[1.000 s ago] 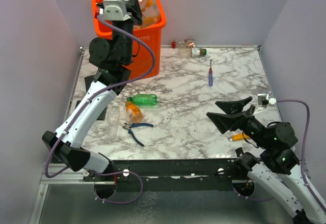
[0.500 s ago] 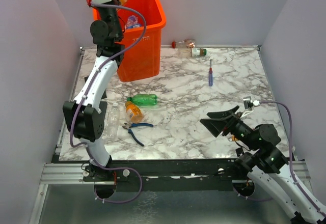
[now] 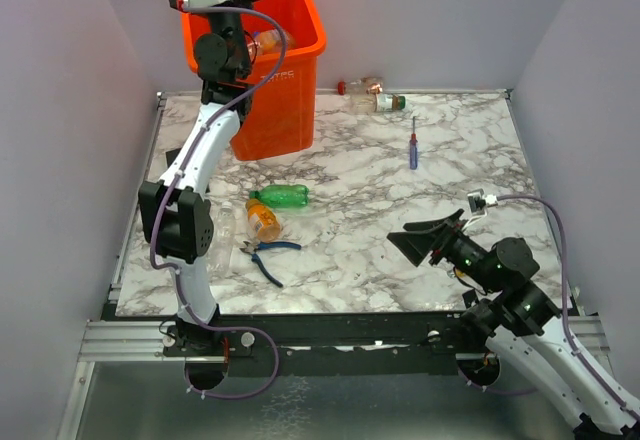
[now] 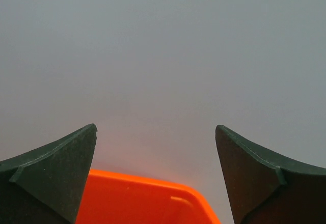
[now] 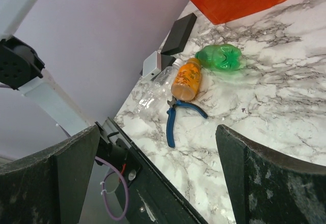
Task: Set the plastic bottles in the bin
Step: Place the plastic bottle in the trash bin, then pick up the plastic bottle at the center of the board.
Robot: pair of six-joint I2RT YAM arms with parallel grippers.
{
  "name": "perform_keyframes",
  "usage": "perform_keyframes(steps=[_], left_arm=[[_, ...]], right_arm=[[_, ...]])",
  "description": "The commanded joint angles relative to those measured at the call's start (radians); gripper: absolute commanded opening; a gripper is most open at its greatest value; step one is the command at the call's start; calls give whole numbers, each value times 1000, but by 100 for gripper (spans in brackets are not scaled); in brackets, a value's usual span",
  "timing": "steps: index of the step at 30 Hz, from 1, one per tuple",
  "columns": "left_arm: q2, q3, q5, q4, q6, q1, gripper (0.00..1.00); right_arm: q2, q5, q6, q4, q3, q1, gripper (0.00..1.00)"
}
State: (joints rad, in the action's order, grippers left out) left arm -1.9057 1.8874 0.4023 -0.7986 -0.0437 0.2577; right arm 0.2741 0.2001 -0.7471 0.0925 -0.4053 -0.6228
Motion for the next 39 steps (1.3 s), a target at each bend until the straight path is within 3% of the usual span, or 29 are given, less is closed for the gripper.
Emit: perform_keyframes(steps=[1,7,11,15,18,22,25,29,33,39], left_arm=[[63,68,5,4,-29,28,99],[212,-11,115,18,127,219,99],[391,-217,194,82,267,428,99],[631,-483,326,242,216,585,99],[773,-634,427,495,66,630,99],[908,-761,517,915,-212,634,99],[1019,-896,522,1074,-347,632,99],[1094,-1095,437,1074,-426,617,99],[952,-1100,299,1159,-558,513,99],[813,-1116,55,1167,-720,200,99]], right_arm=[[24,-29,37,23,-17,-6,100],[36,-74,52,49,-43,-6,100],[78,-108,88,77,-79,-6,100],[207,-84,163,140,-162,-6,100],[342,-24,213,159,-216,-7,100],[516,30,236,102,-230,-7,97],[627,43,228,14,-218,-7,95],[788,46,201,-98,-229,-7,94],[908,63,180,-173,-259,-7,93],[990,39,205,-157,-325,-7,92]])
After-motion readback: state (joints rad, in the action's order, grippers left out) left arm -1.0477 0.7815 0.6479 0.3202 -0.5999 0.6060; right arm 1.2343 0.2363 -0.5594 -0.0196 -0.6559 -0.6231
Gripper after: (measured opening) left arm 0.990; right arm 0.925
